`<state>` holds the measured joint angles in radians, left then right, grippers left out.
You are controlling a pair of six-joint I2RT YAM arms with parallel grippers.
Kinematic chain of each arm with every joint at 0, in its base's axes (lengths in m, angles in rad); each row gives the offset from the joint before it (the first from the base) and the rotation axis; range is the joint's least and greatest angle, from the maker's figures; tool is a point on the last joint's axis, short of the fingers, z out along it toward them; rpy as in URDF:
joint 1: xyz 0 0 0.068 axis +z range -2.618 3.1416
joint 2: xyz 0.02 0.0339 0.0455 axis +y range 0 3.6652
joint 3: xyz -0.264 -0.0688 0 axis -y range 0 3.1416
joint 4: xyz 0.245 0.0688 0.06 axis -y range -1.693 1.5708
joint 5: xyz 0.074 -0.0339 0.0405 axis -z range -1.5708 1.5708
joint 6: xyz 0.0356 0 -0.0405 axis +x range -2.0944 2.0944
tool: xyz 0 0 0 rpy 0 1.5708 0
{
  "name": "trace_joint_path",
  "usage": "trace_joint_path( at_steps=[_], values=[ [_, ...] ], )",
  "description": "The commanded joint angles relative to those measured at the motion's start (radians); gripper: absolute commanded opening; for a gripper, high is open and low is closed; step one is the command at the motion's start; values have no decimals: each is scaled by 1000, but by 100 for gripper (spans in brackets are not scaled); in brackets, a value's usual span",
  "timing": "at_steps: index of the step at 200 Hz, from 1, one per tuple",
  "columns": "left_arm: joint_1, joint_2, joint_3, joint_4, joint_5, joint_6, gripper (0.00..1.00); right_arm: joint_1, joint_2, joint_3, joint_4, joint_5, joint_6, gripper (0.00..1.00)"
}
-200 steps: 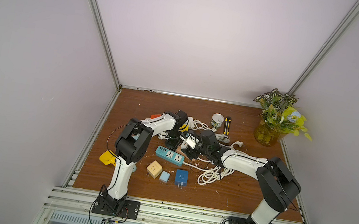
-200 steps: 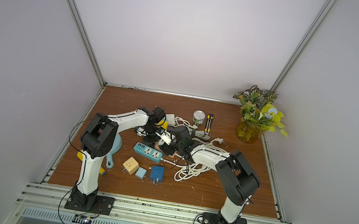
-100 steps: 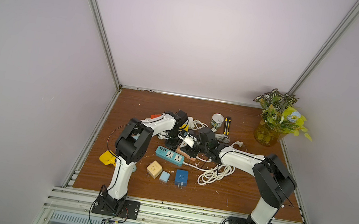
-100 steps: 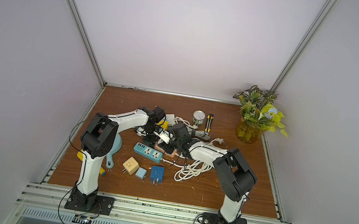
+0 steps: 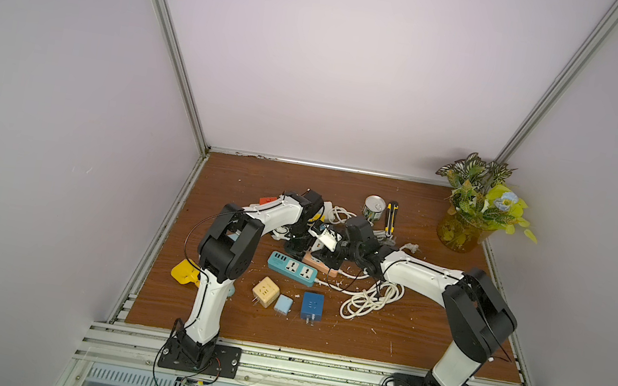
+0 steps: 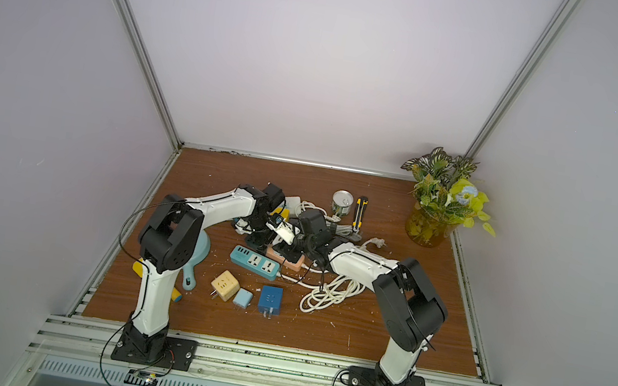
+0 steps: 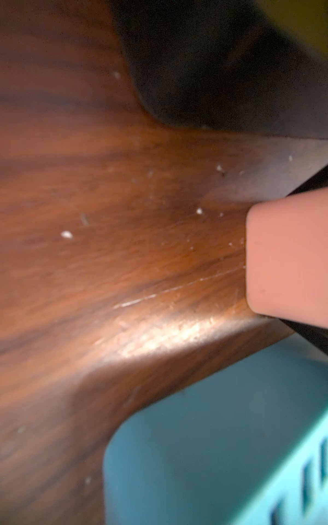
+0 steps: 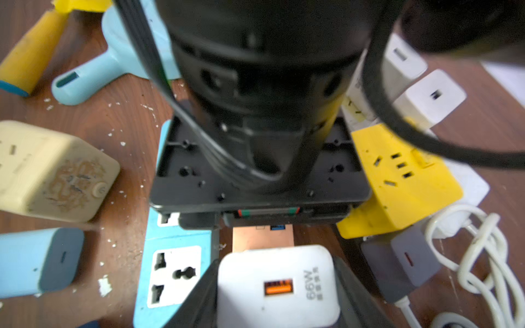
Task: Pull the plug off the socket
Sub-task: Remove the plug from the socket.
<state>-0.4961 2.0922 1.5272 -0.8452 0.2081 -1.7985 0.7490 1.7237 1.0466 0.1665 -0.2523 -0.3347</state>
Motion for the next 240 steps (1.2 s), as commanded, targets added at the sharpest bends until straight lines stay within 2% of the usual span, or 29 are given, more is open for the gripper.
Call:
trace_joint_path(
  at_steps=[1,32,51,102,137,157,181,240],
  values=[
    [5,81,-17,64,-25,4,14,-6,-98,-1,38,-41,42,15],
    [5,82,-13,63,-26,4,14,-9,-169,-23,-25,-15,86,14],
    [6,82,-12,63,-24,4,14,-9,-245,-18,-167,13,142,12],
    [6,89,9,63,-21,5,14,15,-503,-88,-614,115,468,9],
    [6,92,21,63,-20,5,14,58,-606,-193,-720,117,670,9],
    [6,90,16,63,-19,8,14,114,-585,-227,-720,119,729,9],
    [8,85,8,63,-21,13,14,165,-485,-211,-745,112,780,9],
    [9,77,-8,64,-25,21,14,181,-290,-155,-715,73,825,7]
  ],
)
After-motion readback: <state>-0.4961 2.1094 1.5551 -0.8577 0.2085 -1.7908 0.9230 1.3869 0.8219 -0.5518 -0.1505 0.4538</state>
